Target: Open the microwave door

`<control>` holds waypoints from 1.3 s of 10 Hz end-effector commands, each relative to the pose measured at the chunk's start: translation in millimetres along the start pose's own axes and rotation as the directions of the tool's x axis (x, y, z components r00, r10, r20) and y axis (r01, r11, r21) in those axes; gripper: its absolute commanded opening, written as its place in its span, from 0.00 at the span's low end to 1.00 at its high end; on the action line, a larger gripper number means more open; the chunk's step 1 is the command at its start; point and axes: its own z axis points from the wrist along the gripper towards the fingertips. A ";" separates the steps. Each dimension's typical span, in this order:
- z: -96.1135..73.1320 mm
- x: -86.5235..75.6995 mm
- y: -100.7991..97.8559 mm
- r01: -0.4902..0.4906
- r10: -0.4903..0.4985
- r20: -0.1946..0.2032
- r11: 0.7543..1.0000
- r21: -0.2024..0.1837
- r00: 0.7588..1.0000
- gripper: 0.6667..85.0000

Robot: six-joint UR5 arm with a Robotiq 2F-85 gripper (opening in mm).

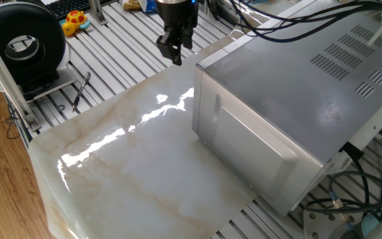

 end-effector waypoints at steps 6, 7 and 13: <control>-6.9 22.8 -35.7 -0.011 0.011 -0.008 0.999 0.030 1.000 0.52; -6.9 14.7 -28.5 -0.074 0.074 0.021 0.997 -0.006 0.997 0.51; -24.4 7.8 -25.5 -0.189 0.191 0.038 0.981 -0.050 0.981 0.02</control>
